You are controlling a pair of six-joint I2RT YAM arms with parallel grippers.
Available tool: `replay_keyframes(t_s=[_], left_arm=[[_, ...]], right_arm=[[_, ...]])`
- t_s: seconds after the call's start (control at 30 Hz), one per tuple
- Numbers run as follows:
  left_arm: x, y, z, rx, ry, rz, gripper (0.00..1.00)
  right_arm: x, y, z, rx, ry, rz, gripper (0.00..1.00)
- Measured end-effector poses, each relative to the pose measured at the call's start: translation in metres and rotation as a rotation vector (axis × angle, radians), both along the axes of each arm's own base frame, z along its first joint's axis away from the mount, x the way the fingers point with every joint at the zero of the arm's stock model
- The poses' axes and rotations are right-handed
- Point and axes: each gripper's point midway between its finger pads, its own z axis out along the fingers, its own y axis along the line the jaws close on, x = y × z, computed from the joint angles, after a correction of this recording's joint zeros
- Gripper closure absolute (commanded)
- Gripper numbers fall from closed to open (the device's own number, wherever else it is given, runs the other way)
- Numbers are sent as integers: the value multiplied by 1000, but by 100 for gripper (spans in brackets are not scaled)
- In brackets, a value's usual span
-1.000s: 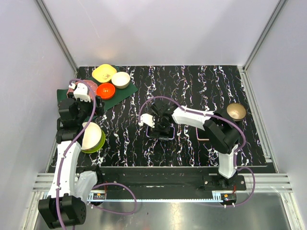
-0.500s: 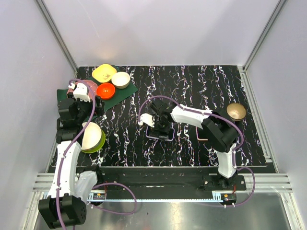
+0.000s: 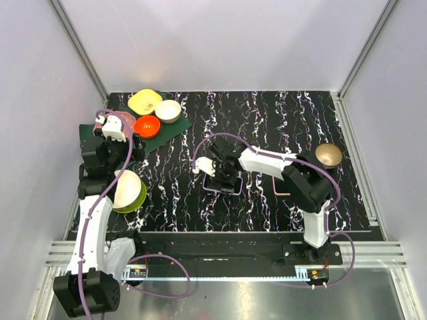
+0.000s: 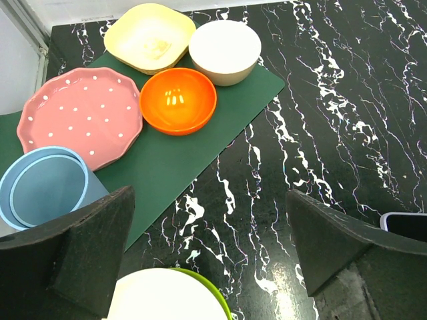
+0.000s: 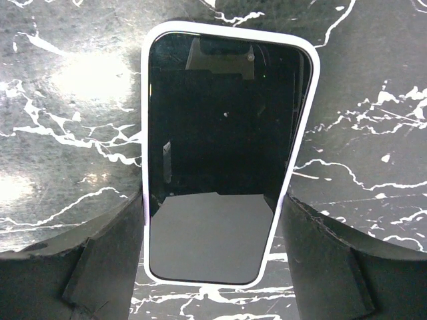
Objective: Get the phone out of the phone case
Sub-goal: Pick up the phone at the center of the board.
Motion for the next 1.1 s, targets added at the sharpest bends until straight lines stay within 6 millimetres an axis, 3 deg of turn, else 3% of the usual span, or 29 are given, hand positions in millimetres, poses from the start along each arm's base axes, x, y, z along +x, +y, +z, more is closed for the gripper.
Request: replay_keyframes(t_s=[0.03, 0.4, 0.67, 0.83, 1.1], left_arm=[[0, 0, -1, -1, 3, 0, 1], [2, -4, -6, -17, 22, -21, 1], [5, -17, -21, -57, 88, -93, 1], [9, -35, -30, -93, 121, -179, 1], [11, -90, -66, -155, 265, -368, 1]], right_arm=[[1, 0, 1, 3, -7, -1, 82], [9, -4, 15, 36, -94, -19, 90], [13, 1, 44, 117, -168, -27, 91], [15, 4, 59, 172, -210, -42, 92], [21, 9, 82, 231, -291, -59, 92]])
